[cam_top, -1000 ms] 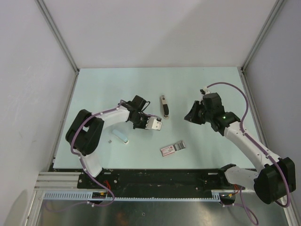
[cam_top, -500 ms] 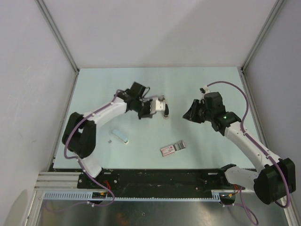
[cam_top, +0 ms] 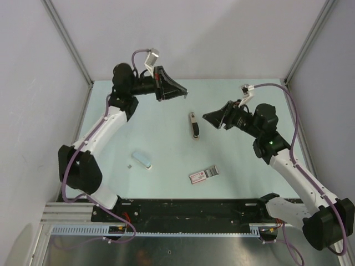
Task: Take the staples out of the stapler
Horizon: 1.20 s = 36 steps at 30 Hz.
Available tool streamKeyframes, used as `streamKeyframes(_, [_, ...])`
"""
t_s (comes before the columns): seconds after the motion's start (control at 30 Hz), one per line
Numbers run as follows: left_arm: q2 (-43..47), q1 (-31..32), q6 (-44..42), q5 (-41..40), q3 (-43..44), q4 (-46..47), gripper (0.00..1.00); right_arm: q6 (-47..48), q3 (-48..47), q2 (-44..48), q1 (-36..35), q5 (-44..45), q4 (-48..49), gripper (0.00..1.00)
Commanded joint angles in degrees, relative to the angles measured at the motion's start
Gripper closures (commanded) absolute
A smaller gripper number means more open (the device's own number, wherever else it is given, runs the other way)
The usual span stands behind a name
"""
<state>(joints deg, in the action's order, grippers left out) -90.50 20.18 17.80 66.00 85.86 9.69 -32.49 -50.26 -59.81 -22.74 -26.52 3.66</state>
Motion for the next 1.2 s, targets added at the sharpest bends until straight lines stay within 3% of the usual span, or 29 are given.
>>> streamKeyframes(0.0, [-0.97,-2.56,58.71,-2.70,-12.49,56.11,0.99,-5.63,-0.18,-0.97,-0.04,-7.79,21.55,0.32])
streamKeyframes(0.07, [-0.29,-2.35,65.62,-5.24,-16.26,63.91,0.98,-9.21,-0.19,-2.51,-0.09,-10.22,27.95,0.32])
streamKeyframes(0.27, [2.14,-0.67,73.22,-9.80,-24.36,71.96,0.98,-13.56,-0.31,-5.86,-1.89,-12.28,36.59,0.31])
streamKeyframes(0.73, [2.86,2.56,69.95,-12.91,-30.63,73.63,0.97,-10.05,-4.58,-11.23,-8.49,-8.05,33.32,0.36])
streamKeyframes(0.93, [2.77,2.62,68.77,-13.03,-31.47,73.50,0.98,-8.33,-5.31,-11.69,-9.64,-5.31,31.62,0.46])
streamKeyframes(1.17, [2.65,2.62,67.96,-13.02,-31.99,73.37,0.98,-7.77,-5.86,-11.97,-9.94,-3.31,29.95,0.69])
